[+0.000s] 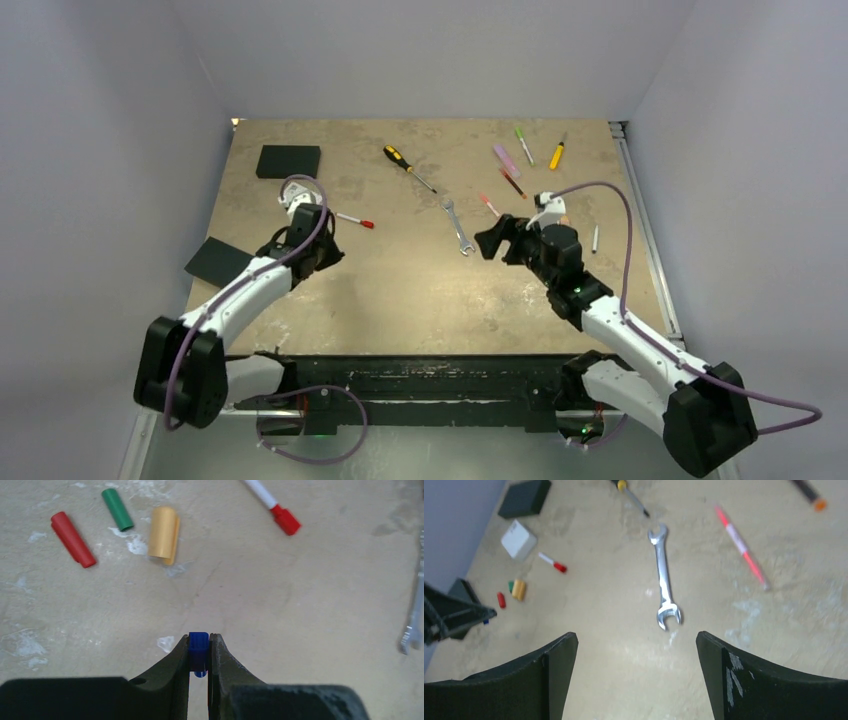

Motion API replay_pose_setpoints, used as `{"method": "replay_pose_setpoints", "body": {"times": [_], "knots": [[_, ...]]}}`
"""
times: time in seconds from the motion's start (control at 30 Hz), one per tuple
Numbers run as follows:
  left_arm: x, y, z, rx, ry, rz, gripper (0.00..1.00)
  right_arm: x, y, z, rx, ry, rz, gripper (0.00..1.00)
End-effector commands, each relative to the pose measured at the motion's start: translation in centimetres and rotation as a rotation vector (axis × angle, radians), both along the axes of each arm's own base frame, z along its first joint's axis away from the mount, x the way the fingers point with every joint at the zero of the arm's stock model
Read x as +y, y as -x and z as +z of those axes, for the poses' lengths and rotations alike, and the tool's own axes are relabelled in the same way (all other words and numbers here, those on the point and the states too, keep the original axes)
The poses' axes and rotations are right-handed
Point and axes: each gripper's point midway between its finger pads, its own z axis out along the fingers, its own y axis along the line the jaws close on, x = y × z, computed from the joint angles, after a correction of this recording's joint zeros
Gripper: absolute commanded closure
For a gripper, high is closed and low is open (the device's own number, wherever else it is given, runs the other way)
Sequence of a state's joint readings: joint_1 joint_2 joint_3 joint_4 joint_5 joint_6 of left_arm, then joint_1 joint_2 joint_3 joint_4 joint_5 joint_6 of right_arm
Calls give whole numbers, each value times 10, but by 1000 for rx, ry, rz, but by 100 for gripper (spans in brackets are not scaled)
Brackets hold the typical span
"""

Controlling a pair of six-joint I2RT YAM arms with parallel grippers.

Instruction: Open the pen caps

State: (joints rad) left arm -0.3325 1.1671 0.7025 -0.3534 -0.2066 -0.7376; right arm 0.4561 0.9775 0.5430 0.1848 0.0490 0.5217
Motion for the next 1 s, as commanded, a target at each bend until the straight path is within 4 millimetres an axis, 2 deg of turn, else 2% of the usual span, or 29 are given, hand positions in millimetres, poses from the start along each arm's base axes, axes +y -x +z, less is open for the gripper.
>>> {"method": "replay_pose_setpoints", "body": {"times": [0.0,0.17,0.3,0.37,0.57,0.77,0.97], "knots": [[15,-23,-10,11,-66,64,100,11,24,-1,-23,-72,83,9],[23,-53,-26,42,-165,98,100,13,39,-10,-9,-91,120,9],[20,-72,-36,58,-192,97,99,10,43,-7,-17,-82,121,9],[20,-79,-39,60,-208,96,95,8,45,-4,-29,-80,120,9],[23,-83,-50,95,-254,90,84,3,47,2,-39,-72,106,9],[21,-79,-52,111,-248,67,63,2,45,6,-47,-68,97,9],[17,-78,-49,99,-225,48,57,-1,42,13,-55,-50,78,9]]}}
